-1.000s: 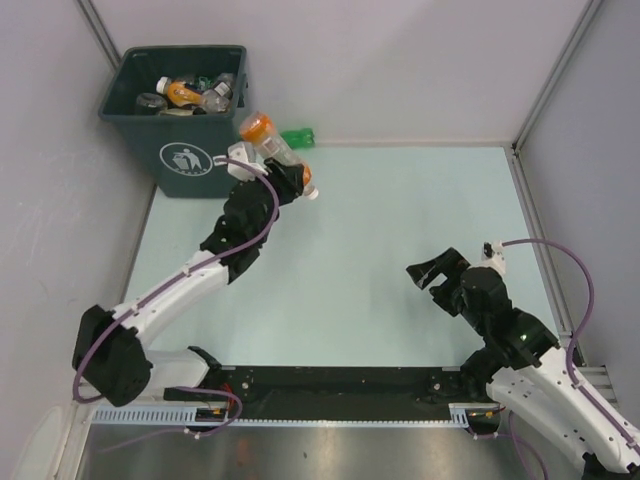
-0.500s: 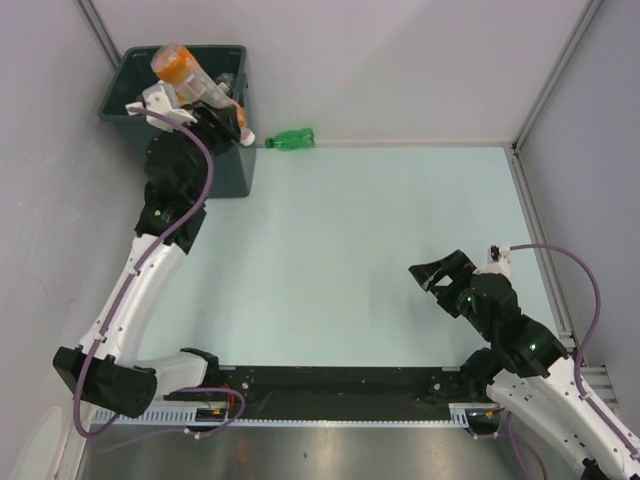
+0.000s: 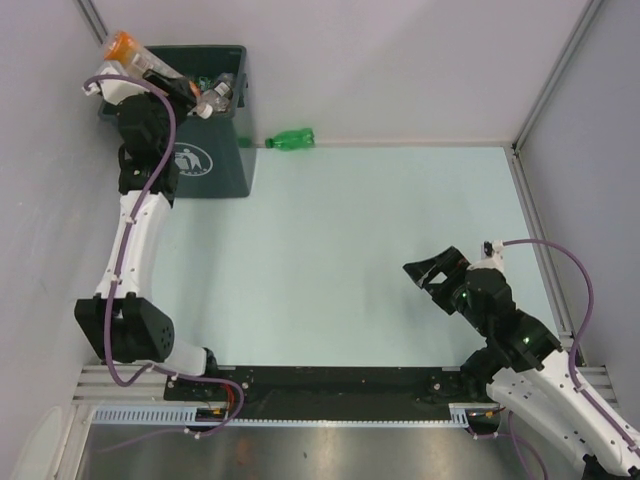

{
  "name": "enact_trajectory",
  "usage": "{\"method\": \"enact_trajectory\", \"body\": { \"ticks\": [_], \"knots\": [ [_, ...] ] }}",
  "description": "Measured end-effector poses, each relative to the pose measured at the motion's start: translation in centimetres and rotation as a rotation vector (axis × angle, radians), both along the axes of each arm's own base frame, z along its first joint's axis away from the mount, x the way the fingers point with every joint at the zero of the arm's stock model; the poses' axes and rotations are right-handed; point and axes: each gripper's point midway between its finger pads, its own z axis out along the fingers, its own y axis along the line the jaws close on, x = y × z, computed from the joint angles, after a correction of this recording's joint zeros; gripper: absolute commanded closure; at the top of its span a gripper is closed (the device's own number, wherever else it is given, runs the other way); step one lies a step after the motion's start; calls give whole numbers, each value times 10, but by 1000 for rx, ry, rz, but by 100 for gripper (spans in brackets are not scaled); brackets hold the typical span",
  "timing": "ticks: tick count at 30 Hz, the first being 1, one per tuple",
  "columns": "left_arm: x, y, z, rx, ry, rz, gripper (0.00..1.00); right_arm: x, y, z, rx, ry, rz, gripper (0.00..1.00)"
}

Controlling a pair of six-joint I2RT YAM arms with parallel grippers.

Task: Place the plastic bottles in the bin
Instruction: Place the plastic bottle in the trash bin.

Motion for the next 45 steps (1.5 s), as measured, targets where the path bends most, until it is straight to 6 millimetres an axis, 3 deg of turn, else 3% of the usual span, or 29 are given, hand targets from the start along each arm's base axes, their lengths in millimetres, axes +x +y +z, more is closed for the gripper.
{"method": "enact_trajectory", "body": {
  "ticks": [5,8,9,13,19,24,28,32,35,41,45],
  "knots": [
    [7,37,0,-59,-36,67,29,1,3,2,9,-6,8,4],
    [12,53,4,-71,-59,96,23,0,4,2,14,-4,12,5],
    [17,56,7,-74,-62,99,17,0,4,2,15,-4,13,4],
    [43,60,19,-83,-69,71,4,-1,4,4,23,-6,14,4],
    [79,59,16,-96,13,24,0,-3,2,9,41,-24,13,5],
    [80,57,0,-104,82,10,0,-4,2,10,47,-26,11,5],
    [71,57,-4,-106,98,16,0,-4,2,10,48,-25,11,5],
    [50,74,4,-110,104,131,0,-4,2,10,48,-24,12,5],
    [25,93,20,-106,78,254,0,-5,2,10,49,-24,15,5],
    [-37,123,74,-67,-36,463,0,-5,3,10,51,-23,18,5],
    [-54,126,92,-45,-72,493,0,-6,4,10,52,-21,25,5]
  ]
}}
